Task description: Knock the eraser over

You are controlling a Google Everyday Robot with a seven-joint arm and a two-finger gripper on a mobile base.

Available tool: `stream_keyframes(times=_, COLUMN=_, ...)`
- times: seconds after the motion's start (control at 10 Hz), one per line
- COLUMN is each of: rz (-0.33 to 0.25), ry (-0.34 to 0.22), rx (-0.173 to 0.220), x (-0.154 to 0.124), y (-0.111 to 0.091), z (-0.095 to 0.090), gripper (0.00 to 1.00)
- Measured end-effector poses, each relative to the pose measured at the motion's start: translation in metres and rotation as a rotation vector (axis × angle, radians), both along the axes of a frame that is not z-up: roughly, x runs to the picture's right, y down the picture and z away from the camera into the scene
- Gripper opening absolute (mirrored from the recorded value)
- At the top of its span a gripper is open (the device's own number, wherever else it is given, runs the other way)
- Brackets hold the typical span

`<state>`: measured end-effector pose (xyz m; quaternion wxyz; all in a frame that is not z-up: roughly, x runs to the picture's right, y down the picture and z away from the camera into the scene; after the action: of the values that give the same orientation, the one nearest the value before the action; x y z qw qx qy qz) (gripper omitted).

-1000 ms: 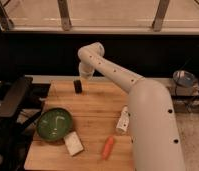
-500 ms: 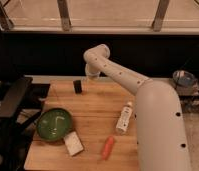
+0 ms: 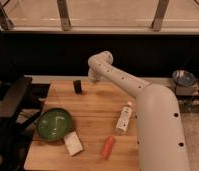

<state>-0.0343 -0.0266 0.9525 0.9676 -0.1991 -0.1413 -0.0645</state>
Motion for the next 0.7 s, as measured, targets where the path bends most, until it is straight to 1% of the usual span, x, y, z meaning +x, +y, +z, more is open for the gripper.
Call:
stream_keyframes(times=0.1, rz=0.008, ry=-0.001, rx=-0.004, x=-0.003, y=0.002, z=0.010, gripper=0.17)
stream_keyframes(times=0.2, rz=0.018, ry=0.006, rx=-0.006, x=-0.003, y=0.001, z=0.025, gripper=0.23)
stream_keyframes(times=0.3, rz=0.009, ry=0.002, rx=-0.008, x=-0.008, y=-0.001, z=0.033, gripper=0.23)
stream_keyframes(times=0.4, rz=-0.002, ry=-0.006, rx=-0.009, x=-0.017, y=-0.002, z=0.034, gripper=0.18)
stream_keyframes(times=0.5, rz=-0.019, ry=-0.016, rx=-0.013, x=-0.027, y=-0.002, z=0.028, gripper=0.07)
stream_keyframes(times=0.6, rz=-0.030, ry=-0.021, rx=-0.015, x=-0.033, y=-0.005, z=0.019, gripper=0.02)
stream_keyframes(times=0.7, rz=-0.035, ry=-0.026, rx=-0.016, x=-0.040, y=-0.007, z=0.012, gripper=0.01)
